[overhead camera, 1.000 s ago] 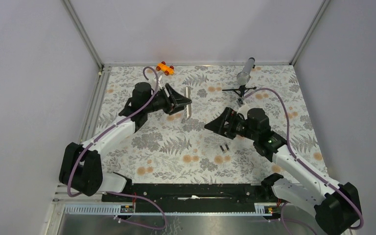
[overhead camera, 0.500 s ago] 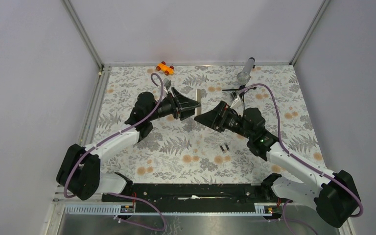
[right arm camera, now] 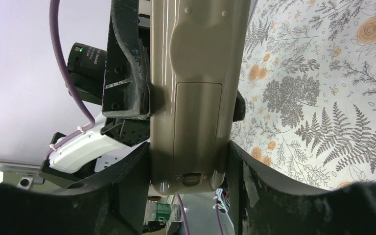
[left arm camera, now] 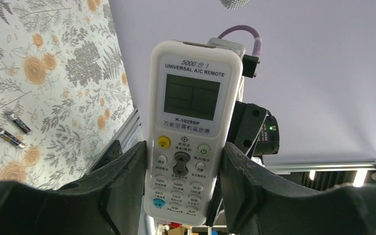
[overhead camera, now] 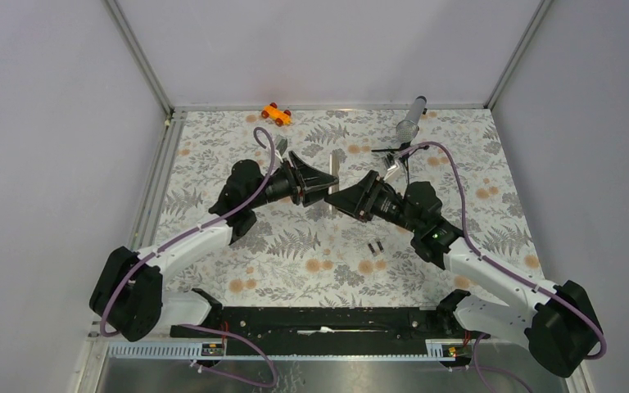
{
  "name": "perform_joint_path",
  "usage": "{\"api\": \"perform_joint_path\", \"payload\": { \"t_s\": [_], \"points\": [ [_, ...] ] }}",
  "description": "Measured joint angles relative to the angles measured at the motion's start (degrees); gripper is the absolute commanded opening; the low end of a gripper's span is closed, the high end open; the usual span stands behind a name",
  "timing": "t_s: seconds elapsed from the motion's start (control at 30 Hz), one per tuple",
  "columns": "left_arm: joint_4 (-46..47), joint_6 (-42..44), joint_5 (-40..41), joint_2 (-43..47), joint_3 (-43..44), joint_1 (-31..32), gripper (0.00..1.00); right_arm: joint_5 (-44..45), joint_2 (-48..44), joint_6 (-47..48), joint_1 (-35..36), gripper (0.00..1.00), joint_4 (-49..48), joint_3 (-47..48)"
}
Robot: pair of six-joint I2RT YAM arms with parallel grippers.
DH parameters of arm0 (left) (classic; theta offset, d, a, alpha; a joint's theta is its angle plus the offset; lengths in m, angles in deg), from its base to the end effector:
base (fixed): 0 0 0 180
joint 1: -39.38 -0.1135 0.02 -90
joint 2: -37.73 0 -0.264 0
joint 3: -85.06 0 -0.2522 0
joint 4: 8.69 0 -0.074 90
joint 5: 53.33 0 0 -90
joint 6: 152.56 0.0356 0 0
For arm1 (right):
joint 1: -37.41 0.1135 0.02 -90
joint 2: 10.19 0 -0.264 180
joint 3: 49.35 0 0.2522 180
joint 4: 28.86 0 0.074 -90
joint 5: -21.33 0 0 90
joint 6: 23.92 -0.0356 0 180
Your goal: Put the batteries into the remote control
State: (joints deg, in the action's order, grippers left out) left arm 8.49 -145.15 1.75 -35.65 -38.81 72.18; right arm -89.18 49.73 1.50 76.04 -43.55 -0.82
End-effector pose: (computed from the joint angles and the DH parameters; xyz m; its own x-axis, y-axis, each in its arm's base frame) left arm 0.2315 -0.1734 0.2916 -0.9177 -0.3759 -0.1283 0.1183 0.0496 -0.9917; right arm 0.1813 0.1609 0.2983 -0.7556 0.4790 -0.4468 -0.4089 0.1879 0.8930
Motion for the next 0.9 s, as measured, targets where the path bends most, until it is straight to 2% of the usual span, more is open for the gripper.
{"api": "perform_joint_path", "payload": {
  "t_s": [0.07,0.17,0.27,0.4,0.53,0.67,0.9],
  "points": [
    [-1.25,0.96,0.72,0.55,0.00,0.24,0.63,-0.11,0.24,0.22,0.13,0.33,-0.07,0.04],
    [-3.21,2.78,1.88,1.38,0.00,0.79,0.81,-0.09,0.68,1.27,0.61,0.31,1.11,0.26],
    [-7.58,5.99,3.39,2.51,0.50,1.14,0.87,0.35,1.09,3.91,1.55,0.30,4.33,0.74],
    [-19.02,12.66,6.93,3.15,5.22,1.33,0.87,2.84,1.07,8.98,2.91,0.29,9.84,1.75],
    [-30.16,19.34,10.47,3.04,11.61,1.31,0.80,5.60,0.70,14.47,3.72,0.29,14.86,2.93],
    [-35.80,22.95,11.02,0.66,16.33,1.46,0.70,8.07,0.66,19.58,4.85,0.29,19.28,4.63],
    [-42.53,25.49,10.99,-5.31,18.08,2.58,0.55,11.93,1.46,26.51,6.34,0.28,24.61,7.69]
  ]
}}
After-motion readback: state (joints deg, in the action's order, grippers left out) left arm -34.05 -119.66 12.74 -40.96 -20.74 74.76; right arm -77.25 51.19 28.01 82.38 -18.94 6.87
